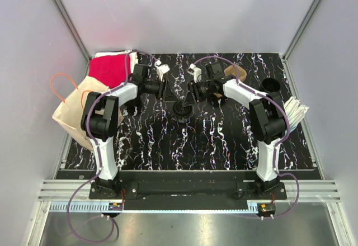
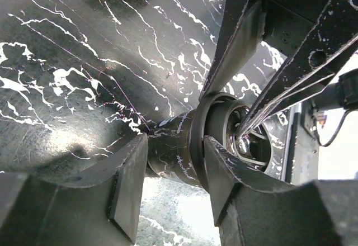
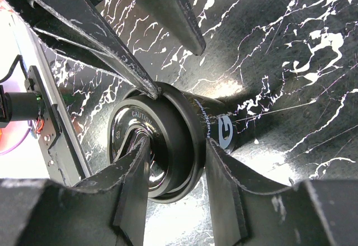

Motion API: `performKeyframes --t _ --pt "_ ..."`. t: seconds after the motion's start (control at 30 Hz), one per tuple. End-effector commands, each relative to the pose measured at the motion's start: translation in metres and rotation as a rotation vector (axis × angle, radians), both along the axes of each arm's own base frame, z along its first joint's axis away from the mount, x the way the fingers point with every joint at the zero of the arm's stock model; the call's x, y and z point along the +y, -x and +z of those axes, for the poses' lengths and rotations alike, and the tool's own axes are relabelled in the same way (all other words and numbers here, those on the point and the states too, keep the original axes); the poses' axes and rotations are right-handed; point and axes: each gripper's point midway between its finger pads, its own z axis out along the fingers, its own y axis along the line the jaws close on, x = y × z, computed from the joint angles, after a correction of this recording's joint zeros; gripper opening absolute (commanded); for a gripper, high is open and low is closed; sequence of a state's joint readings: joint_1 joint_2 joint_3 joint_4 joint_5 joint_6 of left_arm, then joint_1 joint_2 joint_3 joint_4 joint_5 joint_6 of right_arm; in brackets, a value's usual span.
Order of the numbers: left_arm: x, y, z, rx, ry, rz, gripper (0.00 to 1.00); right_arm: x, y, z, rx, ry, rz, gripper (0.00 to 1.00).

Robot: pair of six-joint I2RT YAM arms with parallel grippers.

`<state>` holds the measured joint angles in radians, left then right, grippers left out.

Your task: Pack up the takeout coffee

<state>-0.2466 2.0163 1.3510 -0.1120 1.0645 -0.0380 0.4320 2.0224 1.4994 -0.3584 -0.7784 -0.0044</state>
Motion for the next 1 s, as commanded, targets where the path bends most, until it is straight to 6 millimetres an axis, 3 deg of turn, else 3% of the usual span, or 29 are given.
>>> performKeyframes --t 0.0,0.37,0.73,0.9,0.97 --pt "-0.003 0.013 -0.028 0.001 -0.131 -0.032 0.45 -0.015 0.007 -0.034 0.004 0.144 -0.012 0.46" --pt "0.002 0.027 -0.074 0.063 -0.348 -0.053 0.39 -0.017 0.015 -0.048 -0.022 0.206 0.012 0.45" --pt "0.002 0.038 -0.089 0.109 -0.416 -0.059 0.29 -0.015 0.020 -0.051 -0.047 0.232 0.029 0.45" --pt "0.001 0.042 -0.091 0.118 -0.426 -0.063 0.34 -0.015 0.022 -0.053 -0.052 0.241 0.035 0.45" --pt "0.000 0.041 -0.083 0.100 -0.409 -0.064 0.47 -0.015 0.022 -0.053 -0.053 0.241 0.038 0.45"
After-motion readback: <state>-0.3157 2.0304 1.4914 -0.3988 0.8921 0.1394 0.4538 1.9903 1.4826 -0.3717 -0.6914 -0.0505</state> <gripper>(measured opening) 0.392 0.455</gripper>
